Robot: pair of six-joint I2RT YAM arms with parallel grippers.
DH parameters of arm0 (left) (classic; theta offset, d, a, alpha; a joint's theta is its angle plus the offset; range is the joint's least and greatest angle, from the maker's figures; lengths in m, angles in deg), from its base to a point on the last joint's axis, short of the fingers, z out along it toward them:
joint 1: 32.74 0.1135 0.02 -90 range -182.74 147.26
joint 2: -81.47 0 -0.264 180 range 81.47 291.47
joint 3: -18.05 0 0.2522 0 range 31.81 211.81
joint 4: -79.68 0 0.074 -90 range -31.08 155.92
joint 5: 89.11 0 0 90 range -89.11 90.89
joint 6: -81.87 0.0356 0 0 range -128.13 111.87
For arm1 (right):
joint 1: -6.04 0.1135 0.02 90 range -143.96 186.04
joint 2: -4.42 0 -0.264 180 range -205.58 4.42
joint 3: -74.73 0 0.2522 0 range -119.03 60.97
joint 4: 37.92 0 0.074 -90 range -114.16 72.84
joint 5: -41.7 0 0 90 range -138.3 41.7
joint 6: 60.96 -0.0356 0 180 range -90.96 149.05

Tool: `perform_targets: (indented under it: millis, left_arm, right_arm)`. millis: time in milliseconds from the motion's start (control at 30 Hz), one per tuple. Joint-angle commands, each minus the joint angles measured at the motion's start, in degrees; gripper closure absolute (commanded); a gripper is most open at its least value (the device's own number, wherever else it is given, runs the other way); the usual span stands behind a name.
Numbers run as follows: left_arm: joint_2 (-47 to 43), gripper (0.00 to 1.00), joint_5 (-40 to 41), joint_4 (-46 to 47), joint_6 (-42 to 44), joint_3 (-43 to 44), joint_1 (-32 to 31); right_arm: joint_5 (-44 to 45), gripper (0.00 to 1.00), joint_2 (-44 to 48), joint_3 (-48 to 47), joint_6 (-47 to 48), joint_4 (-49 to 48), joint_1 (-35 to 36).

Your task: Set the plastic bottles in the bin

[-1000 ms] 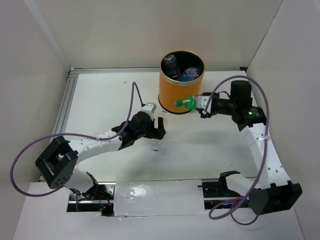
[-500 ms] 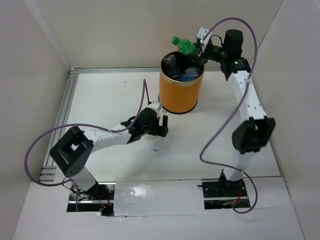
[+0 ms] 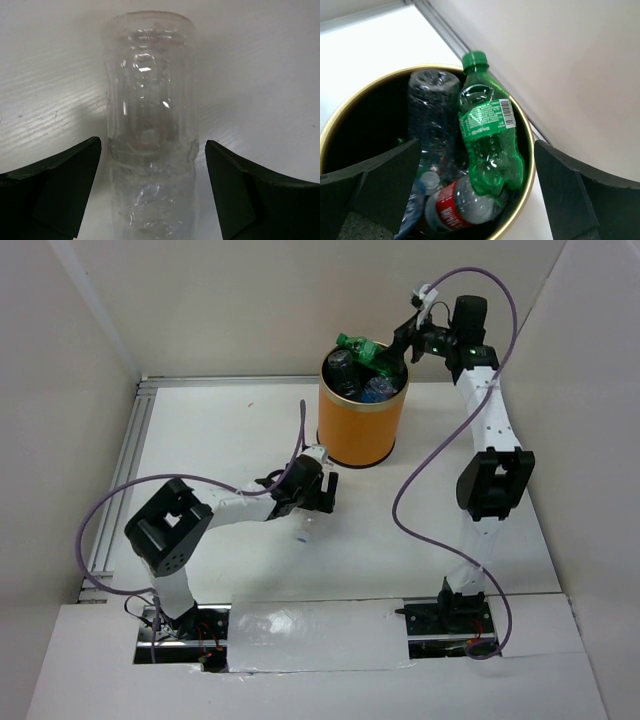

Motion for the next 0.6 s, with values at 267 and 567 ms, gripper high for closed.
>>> perform_targets:
  millis: [267, 567]
  left_arm:
    - [5.94, 0.87, 1.78, -4.56, 2.35, 9.64, 0.70]
    - [-24.20, 1.00, -14.22, -1.92, 13.07, 4.42, -2.55]
  right_arm:
    - [-7.45, 0.00, 26.82, 22.09, -5.23, -1.17, -7.10]
    - [-16.06, 1.00, 37.39, 42.57, 16.28, 16.92, -19.66]
